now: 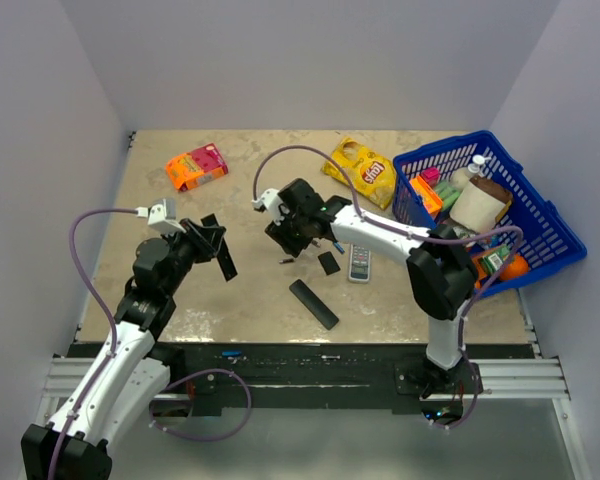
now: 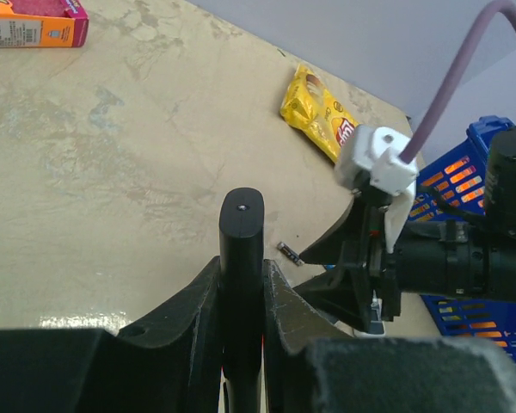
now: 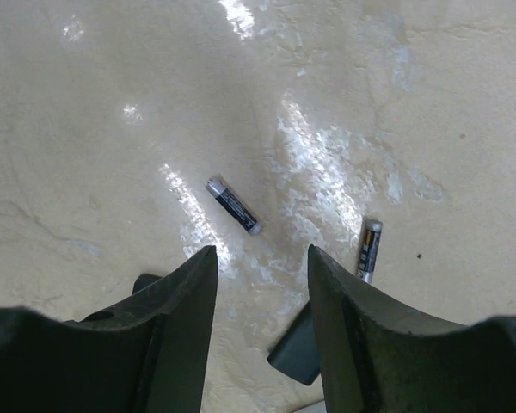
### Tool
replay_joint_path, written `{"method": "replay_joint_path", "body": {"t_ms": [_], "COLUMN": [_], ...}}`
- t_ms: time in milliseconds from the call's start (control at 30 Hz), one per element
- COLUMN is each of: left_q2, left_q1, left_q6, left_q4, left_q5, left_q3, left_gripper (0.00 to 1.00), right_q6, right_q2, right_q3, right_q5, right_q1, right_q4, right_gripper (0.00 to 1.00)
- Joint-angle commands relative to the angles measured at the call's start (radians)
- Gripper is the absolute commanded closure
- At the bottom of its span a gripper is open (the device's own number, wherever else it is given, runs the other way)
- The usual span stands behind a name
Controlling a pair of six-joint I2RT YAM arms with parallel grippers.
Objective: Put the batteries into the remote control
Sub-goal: Pick up the battery from the center of the board.
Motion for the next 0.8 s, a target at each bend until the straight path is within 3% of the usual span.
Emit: {"method": "replay_joint_path", "body": {"t_ms": [0, 267, 767], "left_q2": [-0.014, -0.010, 0.012], "left_q1": [0.004, 0.006, 0.004], "left_q6": [0.007, 0.010, 0.014], "left_q4": [-0.008, -0.013, -0.005], "left_q5": [-0.012, -0.019, -0.020], "left_q3": [0.001, 0.011, 0.022], "left_gripper": [1.00, 1.00, 1.00], "right_q6": [-0.091, -0.138, -0.186], "right_q2": [0.075, 0.217, 0.317], "right_q3": [0.112, 0.256, 0.316], "right_q5": [0.048, 0.082, 0.086], "right_q1": [0.051, 0.091, 0.096], "right_q4": [-0.088, -0.171, -0.228], "right_gripper": [0.53, 0.56, 0.63]}}
